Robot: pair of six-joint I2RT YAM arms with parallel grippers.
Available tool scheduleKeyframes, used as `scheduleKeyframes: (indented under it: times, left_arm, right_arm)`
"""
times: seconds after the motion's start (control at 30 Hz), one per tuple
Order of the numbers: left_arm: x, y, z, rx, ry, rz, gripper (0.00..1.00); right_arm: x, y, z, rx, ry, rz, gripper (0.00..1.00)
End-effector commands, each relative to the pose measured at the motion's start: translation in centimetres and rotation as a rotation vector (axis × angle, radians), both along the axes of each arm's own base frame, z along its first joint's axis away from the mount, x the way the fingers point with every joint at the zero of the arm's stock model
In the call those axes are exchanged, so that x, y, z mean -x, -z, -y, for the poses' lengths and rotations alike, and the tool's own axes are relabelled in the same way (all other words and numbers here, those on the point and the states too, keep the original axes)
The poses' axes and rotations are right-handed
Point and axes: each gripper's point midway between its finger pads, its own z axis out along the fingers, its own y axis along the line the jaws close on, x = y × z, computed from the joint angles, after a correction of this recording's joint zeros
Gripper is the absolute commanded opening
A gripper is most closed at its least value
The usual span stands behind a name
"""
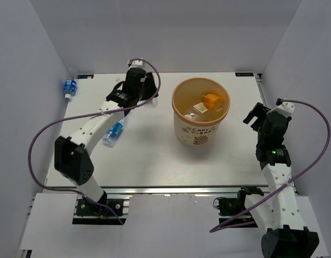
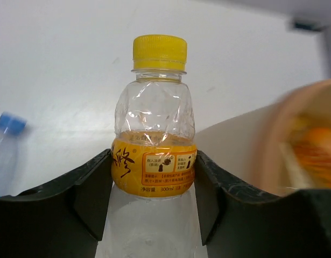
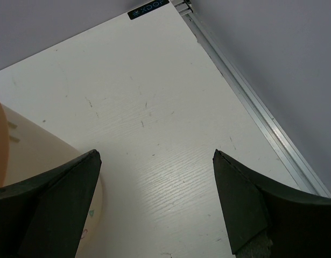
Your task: Put the plastic bottles in the bin
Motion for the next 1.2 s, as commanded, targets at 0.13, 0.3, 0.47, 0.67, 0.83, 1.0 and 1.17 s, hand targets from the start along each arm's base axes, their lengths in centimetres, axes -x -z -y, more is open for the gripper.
scheduleKeyframes:
  times: [0.13,0.3,0.47,0.67,0.83,1.0,1.17]
  left_arm:
    - [5.6,-17.6,11.5,0.181,0.409,0.376,0.51]
    - [7.6,-17.5,16.2,0.198,0.573,0.361,0.63]
    - [6.8,-15.5,15.8,0.049,0.537,0.298,0.98]
    - [5.0,-17.5,8.8,-0.147,0.257,0.378,0.98]
    - [4.0,-19.2,-1.2,-0.145,0.012,0.425,0.98]
    - [3.3,-11.7,-9.9,-0.276,-0.063,0.309,0.98]
    - [3.7,-4.4,-16.6,-0.371,-0.190,0.198,0.98]
  right_arm:
    - [-0.3,-1.9,-0.2,0.002,-0.020,0.078,0.89]
    - [-0.4,-1.6,-0.4,0.004,-0.029,0.071,0.89]
    - [-0.6,-1.5,-0.6,-0.002,-0.043,0.072,0.89]
    - [-0.6,-1.5,-0.7,-0.003,-0.046,0.070,0.89]
    - [-0.7,-1.3,-0.8,-0.005,-0.052,0.063,0.89]
    - [-0.9,-1.2,-1.0,-0.011,-0.063,0.055,0.89]
    - [-1.2,-1.2,-1.3,-0.019,-0.078,0.057,0.89]
